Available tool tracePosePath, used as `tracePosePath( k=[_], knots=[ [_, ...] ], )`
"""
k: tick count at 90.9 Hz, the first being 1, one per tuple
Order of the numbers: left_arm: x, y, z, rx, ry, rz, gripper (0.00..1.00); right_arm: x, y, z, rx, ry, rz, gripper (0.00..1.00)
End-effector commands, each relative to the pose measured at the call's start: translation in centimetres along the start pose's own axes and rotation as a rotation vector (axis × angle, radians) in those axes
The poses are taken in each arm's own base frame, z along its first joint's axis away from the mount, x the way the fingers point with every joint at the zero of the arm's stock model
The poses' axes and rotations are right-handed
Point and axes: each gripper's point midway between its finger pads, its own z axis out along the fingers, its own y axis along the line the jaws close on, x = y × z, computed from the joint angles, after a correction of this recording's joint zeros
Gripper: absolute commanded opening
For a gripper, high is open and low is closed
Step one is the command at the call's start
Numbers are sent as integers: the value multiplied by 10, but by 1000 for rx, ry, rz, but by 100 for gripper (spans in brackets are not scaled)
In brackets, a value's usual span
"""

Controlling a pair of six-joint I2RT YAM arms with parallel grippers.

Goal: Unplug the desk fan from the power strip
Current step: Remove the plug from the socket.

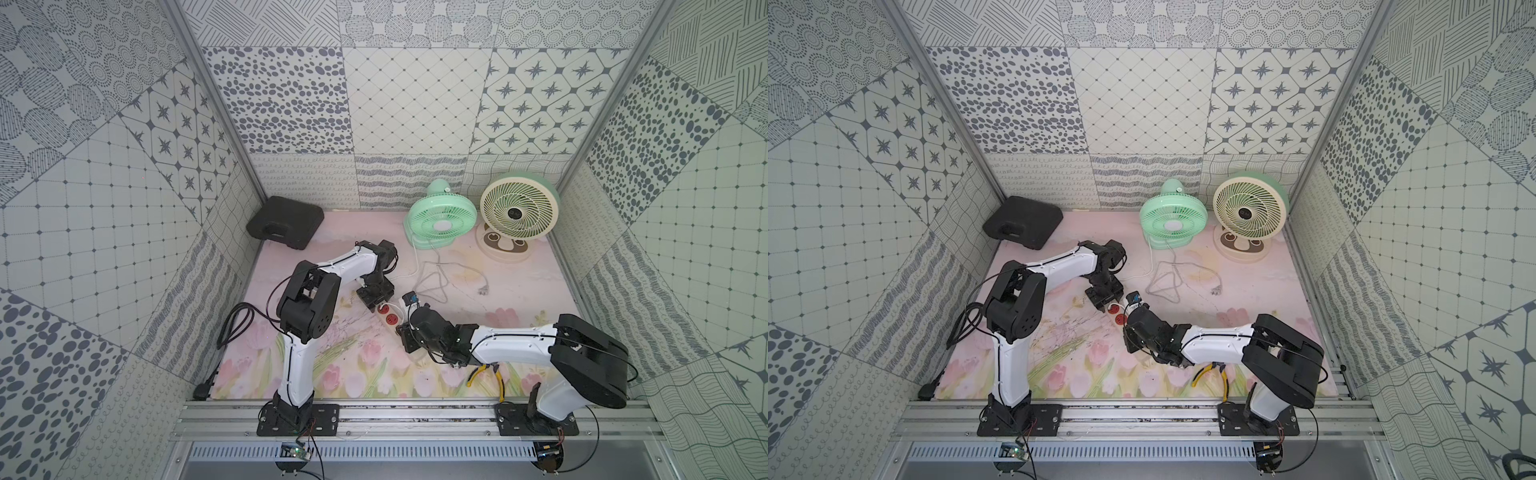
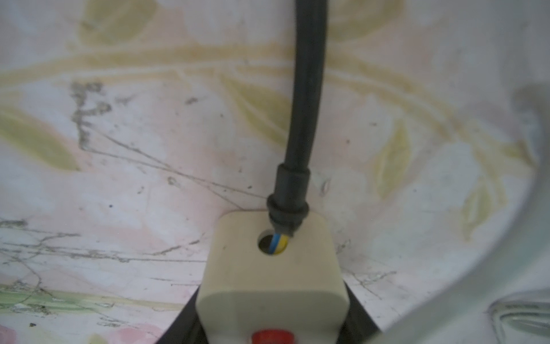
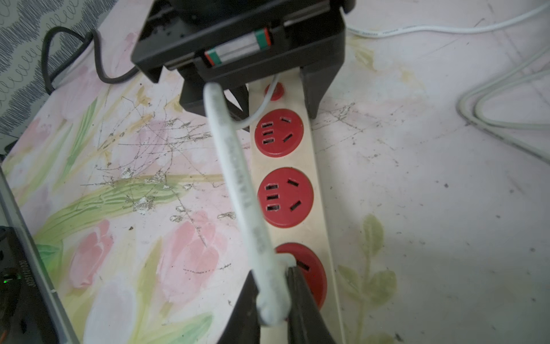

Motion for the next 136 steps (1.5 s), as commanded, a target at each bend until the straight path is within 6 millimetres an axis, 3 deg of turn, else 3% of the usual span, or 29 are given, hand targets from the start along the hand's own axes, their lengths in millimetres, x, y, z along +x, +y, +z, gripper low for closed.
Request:
tracePosePath(
  k=[1, 27, 46, 75, 87, 114, 136],
  knots=[
    [-14, 70, 5, -320, -90, 56, 0, -24, -11, -14, 12, -88, 123, 0],
    [-14, 70, 5, -321, -90, 56, 0, -20, -8, -10, 15, -64, 91, 0],
    [-14, 70, 5, -322, -89, 56, 0, -13, 3, -5, 73, -38, -32, 0],
    [-14, 70, 5, -323, -90, 57, 0, -2, 47, 1, 217, -28, -406, 0],
    [-15, 70, 4, -323, -93, 59, 0, 1, 55, 6, 263, -20, -485, 0],
    [-15, 70, 2, -320, -96, 62, 0, -2, 58, 4, 248, -25, -462, 0],
    [-17, 70, 1, -321, -101, 65, 0, -9, 43, 1, 153, -24, -264, 0]
  ],
)
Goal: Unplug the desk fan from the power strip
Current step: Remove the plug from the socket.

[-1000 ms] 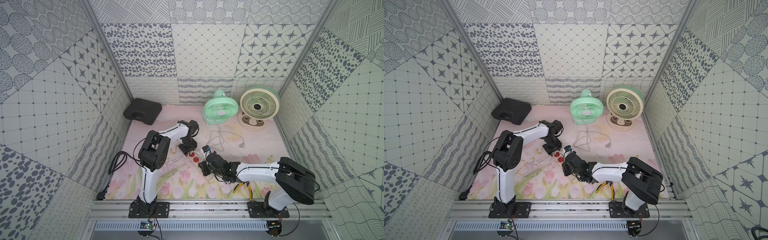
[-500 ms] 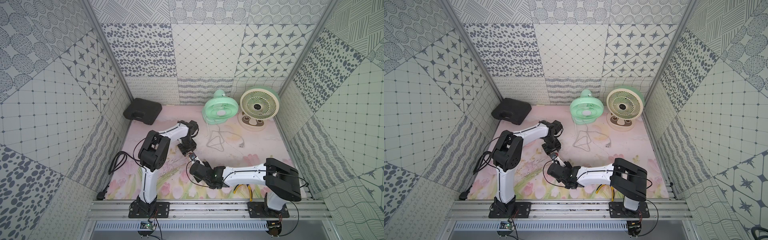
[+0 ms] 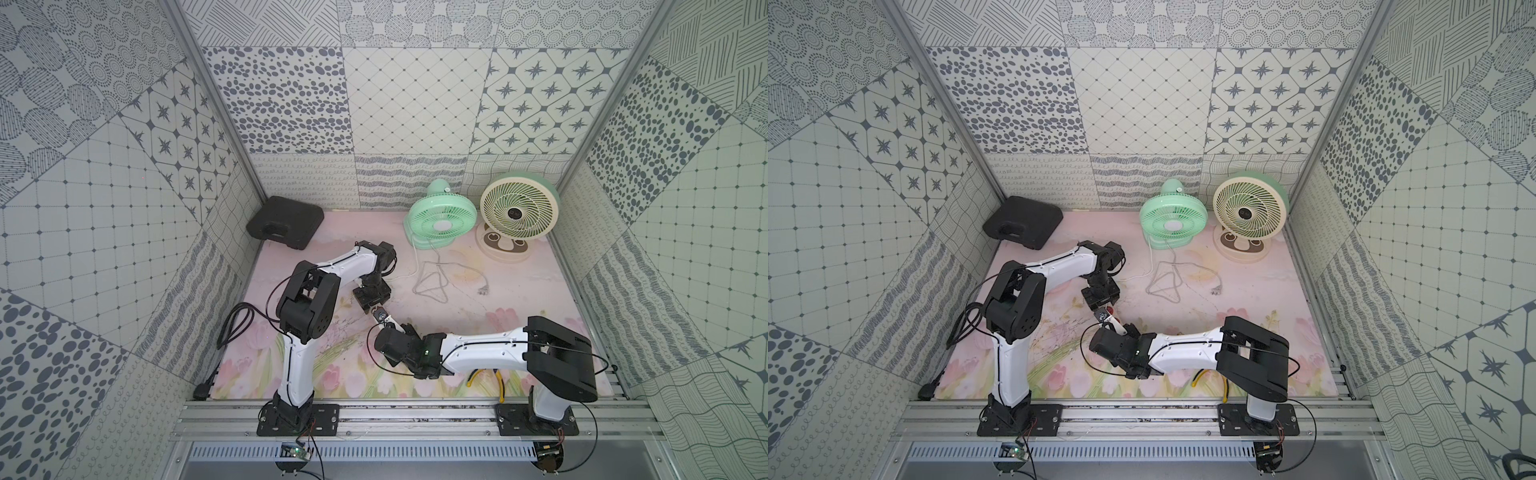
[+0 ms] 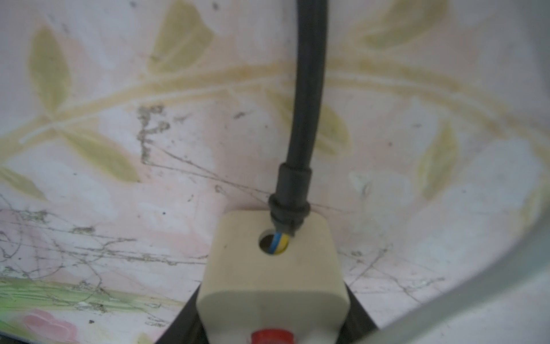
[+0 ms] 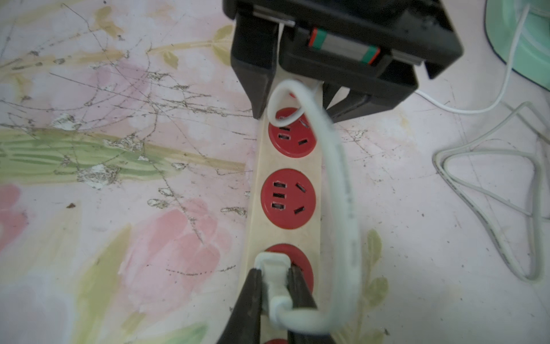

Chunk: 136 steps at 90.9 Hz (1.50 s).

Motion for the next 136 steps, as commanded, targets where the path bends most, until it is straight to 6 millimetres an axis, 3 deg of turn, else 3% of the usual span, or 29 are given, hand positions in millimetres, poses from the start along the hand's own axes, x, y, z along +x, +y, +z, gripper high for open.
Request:
tracePosePath(
  k=[1, 26, 54, 83, 116, 136],
  knots=[
    [-9, 53, 7, -246, -61, -13, 0, -18, -3, -10, -88, -55, 125, 0],
    [-11, 51, 11, -231, -74, -4, 0, -14, -30, -5, -289, -52, 454, 0],
    [-14, 43, 17, -157, -104, 18, 0, -6, -30, 2, -318, -31, 486, 0],
    [-18, 28, 28, -81, -118, 46, 0, -3, -21, -1, -168, -38, 271, 0],
    [-20, 24, 32, -61, -128, 58, 0, -9, 16, -9, -20, -95, -86, 0],
    [-20, 23, 31, -44, -137, 66, 0, -12, 22, -11, 0, -110, -128, 0]
  ],
)
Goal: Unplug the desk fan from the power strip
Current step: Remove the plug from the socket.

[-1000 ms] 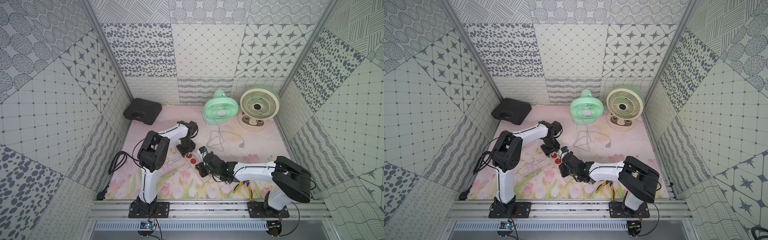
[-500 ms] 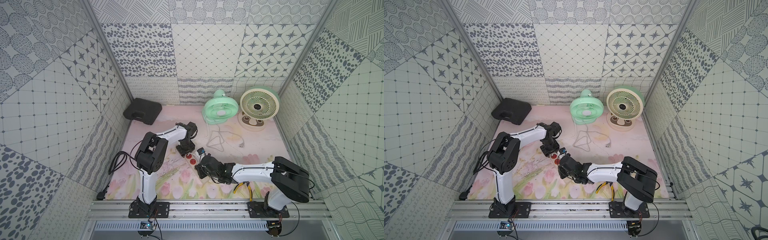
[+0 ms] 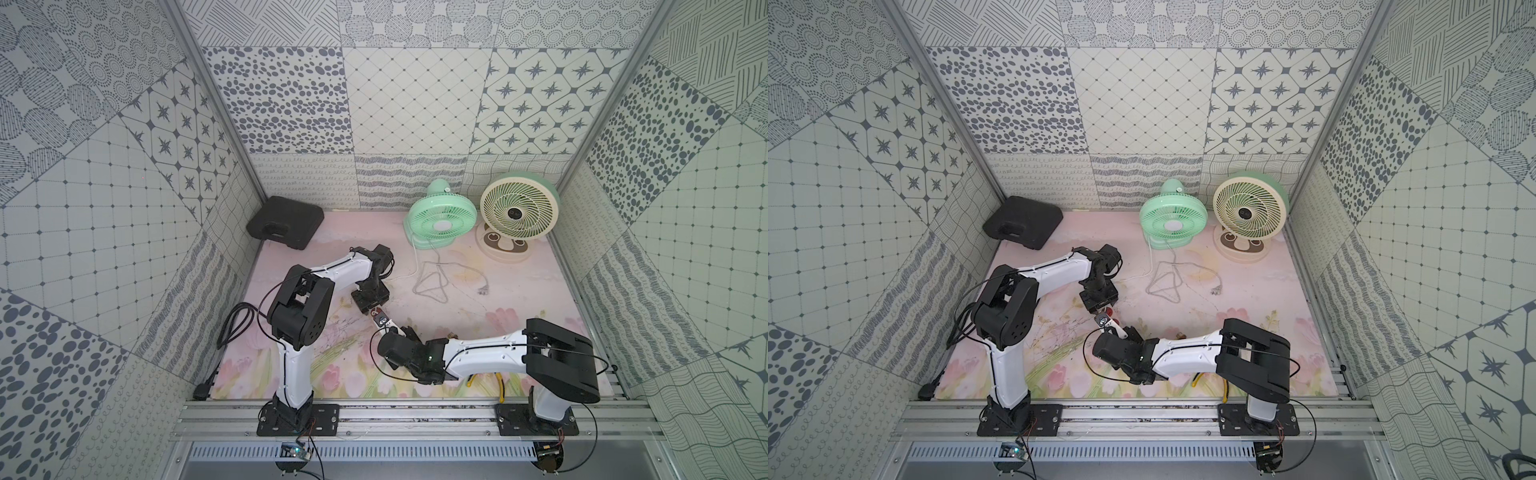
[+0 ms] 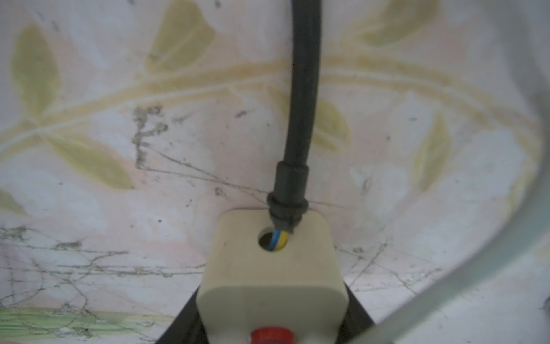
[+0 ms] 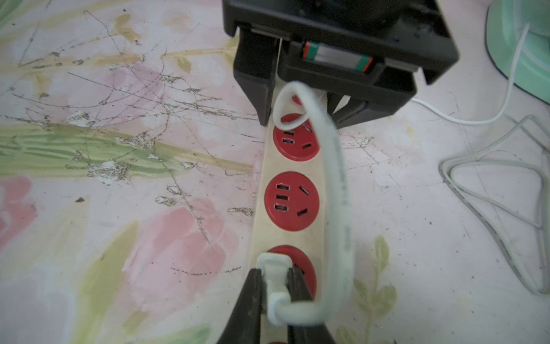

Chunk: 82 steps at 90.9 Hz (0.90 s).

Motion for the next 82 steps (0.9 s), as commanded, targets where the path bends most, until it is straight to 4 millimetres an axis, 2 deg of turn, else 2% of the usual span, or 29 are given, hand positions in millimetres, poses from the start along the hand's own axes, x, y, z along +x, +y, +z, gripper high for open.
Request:
tracePosePath(
  k=[1, 29, 42, 59, 65, 82],
  knots=[
    [-19, 24, 22, -119, -95, 58, 0, -18, 11, -9, -3, -52, -61, 0],
    [-17, 22, 19, -82, -106, 73, 0, -21, 5, -11, -28, -54, 22, 0],
    [-16, 19, 17, -52, -114, 81, 0, -20, -8, -9, -76, -43, 156, 0],
    [-15, 17, 13, -26, -127, 98, 0, -15, -35, -4, -203, -27, 443, 0],
    [-16, 16, 12, -22, -132, 102, 0, -13, -38, -2, -269, -17, 523, 0],
    [-16, 15, 10, -18, -135, 106, 0, -9, -41, 1, -295, -3, 559, 0]
  ],
)
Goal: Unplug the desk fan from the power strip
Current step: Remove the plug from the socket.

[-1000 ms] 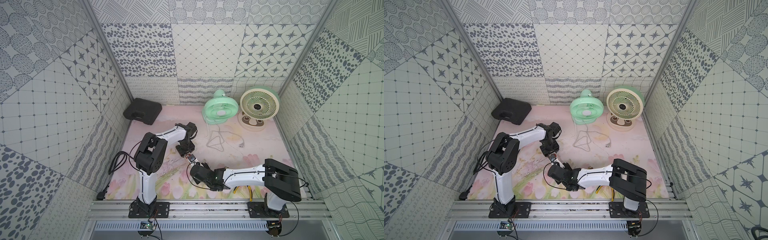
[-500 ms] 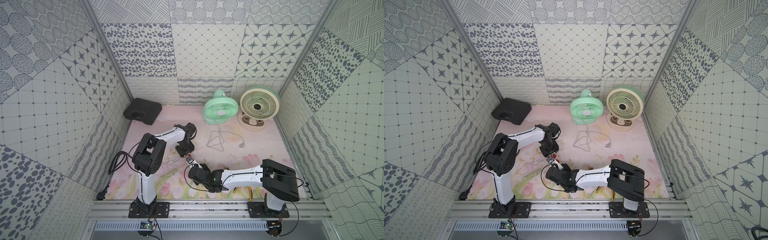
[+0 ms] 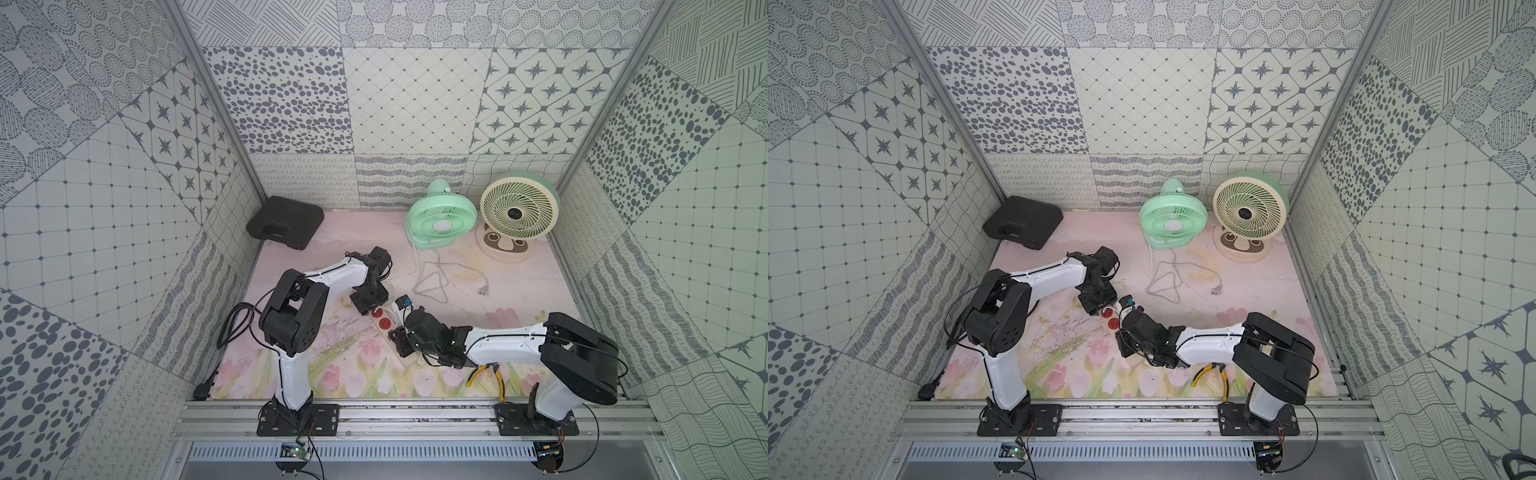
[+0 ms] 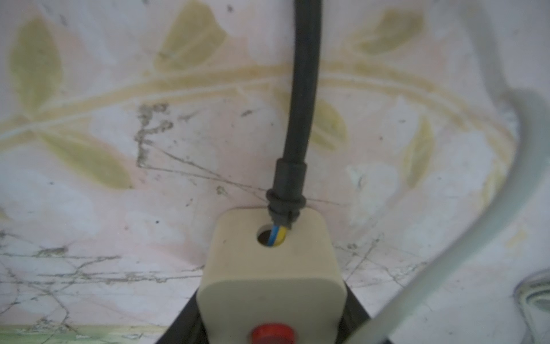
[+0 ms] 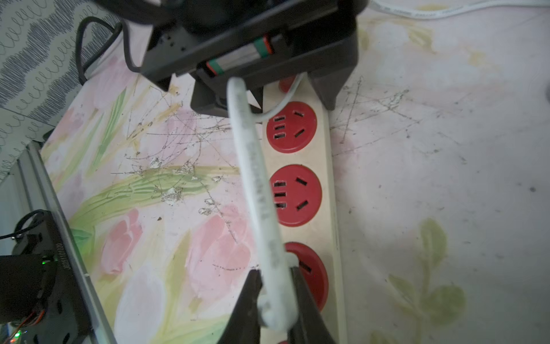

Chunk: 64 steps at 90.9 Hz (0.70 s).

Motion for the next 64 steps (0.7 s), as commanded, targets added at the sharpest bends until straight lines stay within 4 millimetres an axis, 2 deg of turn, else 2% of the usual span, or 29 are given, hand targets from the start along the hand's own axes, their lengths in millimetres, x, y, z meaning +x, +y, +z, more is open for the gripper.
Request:
tracePosePath(
  k=[1, 28, 64],
  knots=[
    [-14, 18, 15, -96, -82, 142, 0, -18, -12, -8, 15, -59, 105, 0],
    [-15, 16, 11, -91, -89, 146, 0, -17, -9, -6, 61, -47, 38, 0],
    [-14, 15, 10, -92, -88, 146, 0, -12, 19, -6, 263, -54, -292, 0]
  ],
)
